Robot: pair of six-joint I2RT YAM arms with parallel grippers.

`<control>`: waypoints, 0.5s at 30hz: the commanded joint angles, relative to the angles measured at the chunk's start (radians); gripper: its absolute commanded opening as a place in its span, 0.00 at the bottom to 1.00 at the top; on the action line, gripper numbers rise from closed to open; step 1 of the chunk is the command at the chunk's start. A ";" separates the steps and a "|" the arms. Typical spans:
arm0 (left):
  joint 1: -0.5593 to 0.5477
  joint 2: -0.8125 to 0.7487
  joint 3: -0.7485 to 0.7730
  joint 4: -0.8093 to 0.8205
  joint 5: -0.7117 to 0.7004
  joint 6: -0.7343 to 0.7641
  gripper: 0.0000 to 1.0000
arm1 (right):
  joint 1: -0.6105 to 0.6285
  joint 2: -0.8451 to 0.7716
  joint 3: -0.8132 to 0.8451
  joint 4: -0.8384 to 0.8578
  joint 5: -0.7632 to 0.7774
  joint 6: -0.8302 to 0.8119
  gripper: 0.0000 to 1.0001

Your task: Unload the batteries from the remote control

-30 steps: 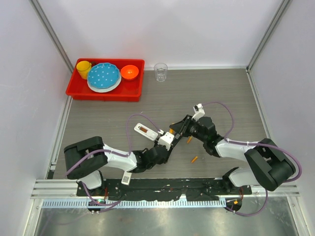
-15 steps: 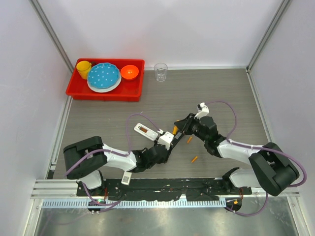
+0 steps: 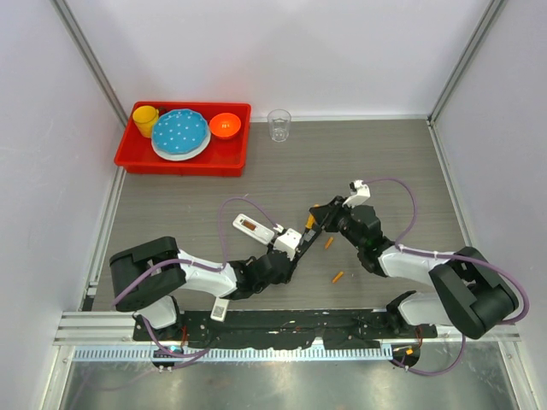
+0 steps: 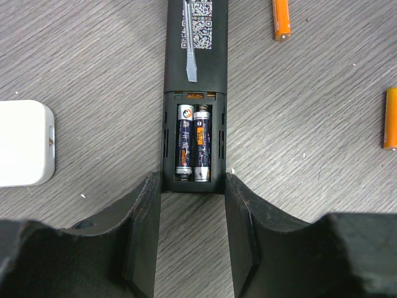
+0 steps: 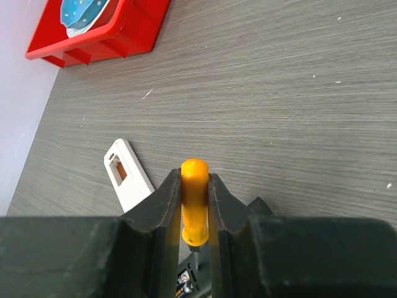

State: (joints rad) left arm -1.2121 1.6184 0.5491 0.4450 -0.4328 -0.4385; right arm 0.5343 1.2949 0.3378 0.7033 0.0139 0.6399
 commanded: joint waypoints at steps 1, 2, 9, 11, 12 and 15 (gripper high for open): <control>0.005 0.061 -0.043 -0.154 0.080 -0.031 0.08 | -0.003 0.018 -0.011 0.137 0.000 -0.031 0.01; 0.005 0.063 -0.043 -0.154 0.080 -0.031 0.08 | -0.003 0.020 -0.016 0.146 -0.046 -0.028 0.01; 0.005 0.057 -0.043 -0.158 0.082 -0.034 0.07 | -0.003 0.020 -0.069 0.215 -0.106 -0.002 0.01; 0.005 0.057 -0.041 -0.161 0.082 -0.032 0.07 | -0.004 0.007 -0.077 0.220 -0.109 -0.002 0.01; 0.005 0.058 -0.041 -0.161 0.082 -0.034 0.07 | -0.005 0.001 -0.082 0.222 -0.109 -0.002 0.01; 0.005 0.060 -0.043 -0.161 0.086 -0.034 0.07 | -0.003 -0.008 -0.082 0.199 -0.104 -0.013 0.01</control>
State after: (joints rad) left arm -1.2110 1.6207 0.5491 0.4480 -0.4335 -0.4377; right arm 0.5323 1.3151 0.2592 0.8505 -0.0776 0.6388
